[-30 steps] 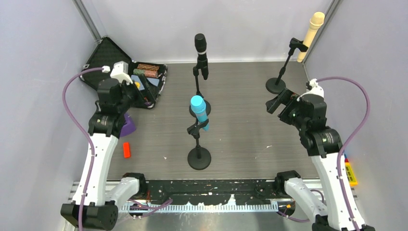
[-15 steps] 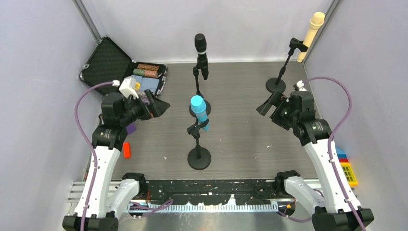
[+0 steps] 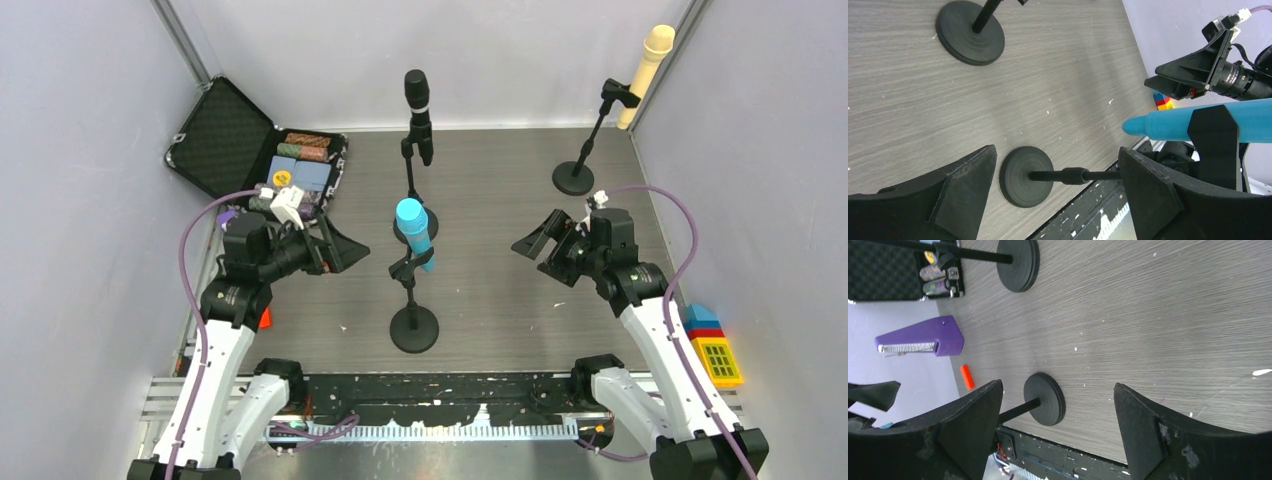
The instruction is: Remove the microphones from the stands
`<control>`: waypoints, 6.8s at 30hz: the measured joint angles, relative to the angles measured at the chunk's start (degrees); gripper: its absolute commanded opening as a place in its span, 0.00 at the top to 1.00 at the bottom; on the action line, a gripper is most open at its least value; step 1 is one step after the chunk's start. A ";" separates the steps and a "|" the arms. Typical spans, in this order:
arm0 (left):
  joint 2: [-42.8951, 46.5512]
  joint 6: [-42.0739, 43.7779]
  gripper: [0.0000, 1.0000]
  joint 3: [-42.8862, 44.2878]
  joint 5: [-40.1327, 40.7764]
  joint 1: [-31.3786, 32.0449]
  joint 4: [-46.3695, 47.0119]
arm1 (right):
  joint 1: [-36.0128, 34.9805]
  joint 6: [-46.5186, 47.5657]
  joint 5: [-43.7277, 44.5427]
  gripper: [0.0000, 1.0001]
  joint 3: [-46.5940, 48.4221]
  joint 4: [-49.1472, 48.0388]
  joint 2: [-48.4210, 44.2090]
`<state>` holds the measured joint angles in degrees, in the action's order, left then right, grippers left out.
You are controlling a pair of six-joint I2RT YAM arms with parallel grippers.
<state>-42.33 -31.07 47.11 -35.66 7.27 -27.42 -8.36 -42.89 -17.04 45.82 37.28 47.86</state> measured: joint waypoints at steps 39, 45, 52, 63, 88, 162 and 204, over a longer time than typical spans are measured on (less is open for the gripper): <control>10.05 11.96 0.38 -30.47 17.73 35.10 42.93 | -4.76 -4.28 -1.55 0.19 -10.16 -12.81 3.67; 6.34 13.27 0.49 -30.42 16.35 35.28 48.96 | -5.20 -4.87 -1.49 0.20 -10.23 -13.70 5.99; 4.09 13.55 0.52 -30.42 14.73 35.87 51.39 | -5.66 -5.18 -1.46 0.23 -10.23 -14.56 6.84; 3.28 15.63 0.70 -31.45 16.20 37.79 55.23 | -6.34 -5.38 -1.46 0.28 -10.23 -15.87 9.20; -20.63 27.12 1.00 -24.20 24.02 42.97 73.22 | -14.25 -3.91 -2.34 0.43 -13.53 -26.23 6.93; -17.35 24.55 0.64 -23.32 32.09 42.93 67.78 | -20.11 0.59 2.08 0.33 -30.34 -52.52 3.19; -25.62 27.45 1.00 -26.08 21.55 41.59 86.73 | -32.09 28.22 -11.76 0.56 -26.05 -91.03 29.55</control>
<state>-67.94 -3.62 21.04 -14.11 48.86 59.31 -40.45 -14.68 -28.80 19.77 -53.76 77.41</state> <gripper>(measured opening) 0.164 0.492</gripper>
